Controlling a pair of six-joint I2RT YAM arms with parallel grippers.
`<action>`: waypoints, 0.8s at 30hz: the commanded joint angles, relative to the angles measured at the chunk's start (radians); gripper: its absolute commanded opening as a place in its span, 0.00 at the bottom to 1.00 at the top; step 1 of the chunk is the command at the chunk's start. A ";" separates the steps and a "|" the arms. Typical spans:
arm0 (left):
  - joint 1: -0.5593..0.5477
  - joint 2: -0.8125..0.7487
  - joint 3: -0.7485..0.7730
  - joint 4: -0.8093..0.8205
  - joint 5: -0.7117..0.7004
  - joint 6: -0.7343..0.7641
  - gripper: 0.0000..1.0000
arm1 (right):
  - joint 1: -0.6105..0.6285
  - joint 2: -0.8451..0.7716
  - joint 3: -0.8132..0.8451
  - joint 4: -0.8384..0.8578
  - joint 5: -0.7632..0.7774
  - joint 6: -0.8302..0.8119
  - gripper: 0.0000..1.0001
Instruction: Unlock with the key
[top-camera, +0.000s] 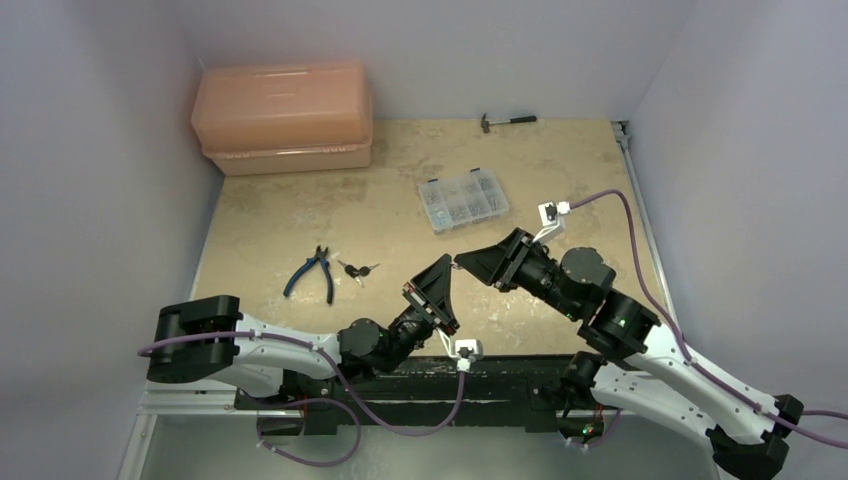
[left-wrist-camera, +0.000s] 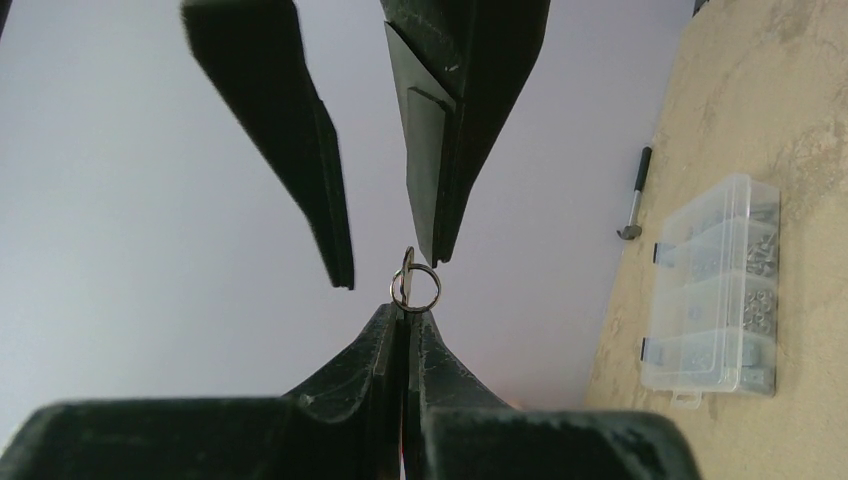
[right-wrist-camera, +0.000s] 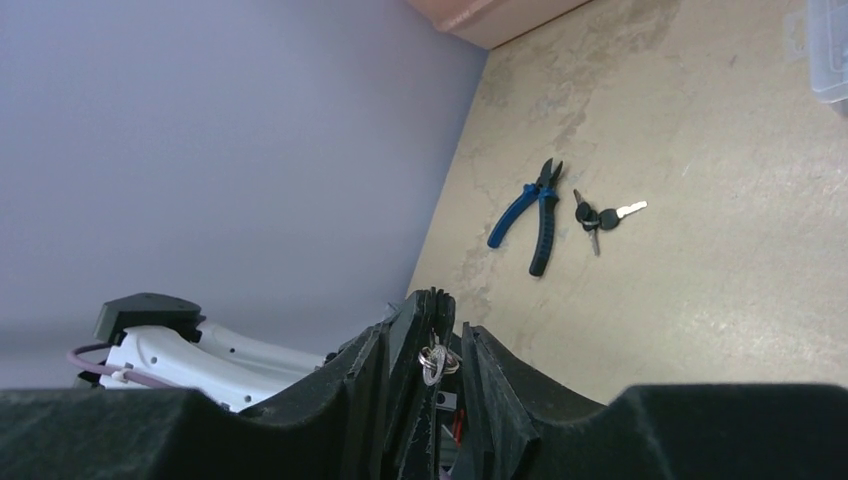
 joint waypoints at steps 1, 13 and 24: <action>-0.006 -0.026 -0.012 0.067 -0.015 0.020 0.00 | -0.001 0.005 -0.028 0.066 0.000 0.058 0.37; -0.017 -0.018 -0.017 0.088 -0.025 0.029 0.00 | -0.001 0.059 -0.002 0.009 0.021 0.097 0.29; -0.017 -0.006 -0.016 0.099 -0.031 0.033 0.00 | -0.001 0.075 0.021 0.020 -0.078 0.028 0.21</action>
